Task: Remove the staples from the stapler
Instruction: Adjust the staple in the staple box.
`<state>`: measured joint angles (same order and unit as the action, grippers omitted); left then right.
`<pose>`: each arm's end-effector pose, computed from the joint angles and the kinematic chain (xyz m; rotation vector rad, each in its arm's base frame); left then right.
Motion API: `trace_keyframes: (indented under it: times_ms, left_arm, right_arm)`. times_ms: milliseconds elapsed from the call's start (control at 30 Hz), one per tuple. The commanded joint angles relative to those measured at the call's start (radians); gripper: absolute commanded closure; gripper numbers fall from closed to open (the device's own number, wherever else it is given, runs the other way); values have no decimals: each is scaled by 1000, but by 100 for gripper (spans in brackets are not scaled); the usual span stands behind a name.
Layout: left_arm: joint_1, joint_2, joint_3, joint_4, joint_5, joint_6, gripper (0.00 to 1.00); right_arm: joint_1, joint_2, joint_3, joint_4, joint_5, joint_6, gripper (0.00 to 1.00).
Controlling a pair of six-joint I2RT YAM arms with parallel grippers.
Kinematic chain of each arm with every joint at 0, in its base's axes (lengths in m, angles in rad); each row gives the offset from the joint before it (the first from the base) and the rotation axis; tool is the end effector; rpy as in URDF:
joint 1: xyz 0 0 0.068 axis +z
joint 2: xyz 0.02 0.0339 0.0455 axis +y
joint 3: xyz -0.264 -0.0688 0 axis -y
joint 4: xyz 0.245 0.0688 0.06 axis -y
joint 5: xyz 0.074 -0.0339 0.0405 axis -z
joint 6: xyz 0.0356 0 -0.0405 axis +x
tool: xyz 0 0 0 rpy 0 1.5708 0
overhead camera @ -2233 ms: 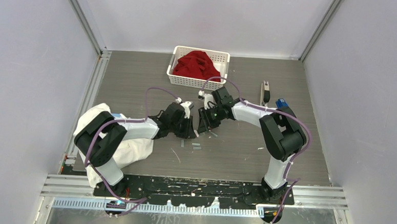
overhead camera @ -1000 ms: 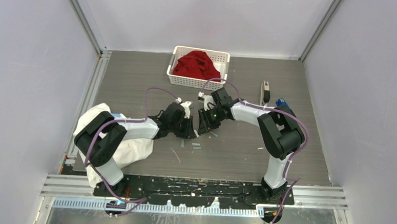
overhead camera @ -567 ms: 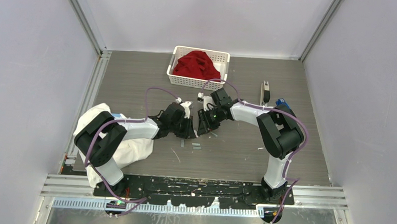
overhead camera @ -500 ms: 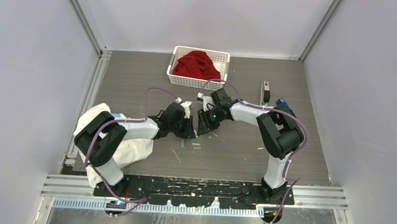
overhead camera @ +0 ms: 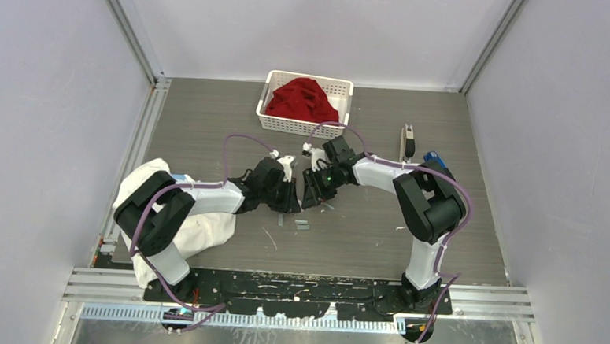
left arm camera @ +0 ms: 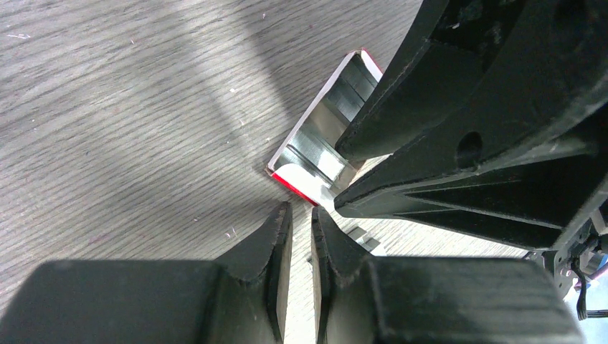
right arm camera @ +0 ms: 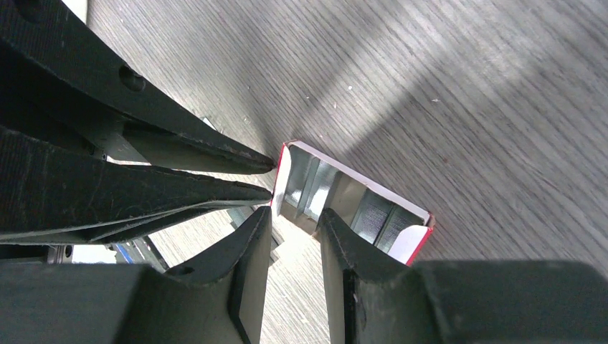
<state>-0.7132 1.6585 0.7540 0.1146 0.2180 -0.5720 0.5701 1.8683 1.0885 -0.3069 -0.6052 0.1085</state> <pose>0.2357 -0.2141 0.1437 0.2901 2.4982 -0.8398 0.2937 0.2123 0.1449 -0.8229 2.5893 1.0201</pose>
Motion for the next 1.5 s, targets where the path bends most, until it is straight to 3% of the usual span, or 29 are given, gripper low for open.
trace_keyframes:
  times_ms: [0, 1467]
  left_arm:
    - [-3, 11, 7, -43, -14, 11, 83]
    - [-3, -14, -8, -49, -32, 15, 82]
  right_arm:
    - [7, 1, 23, 37, -29, 13, 63]
    - [-3, -73, 44, 5, 13, -28, 61]
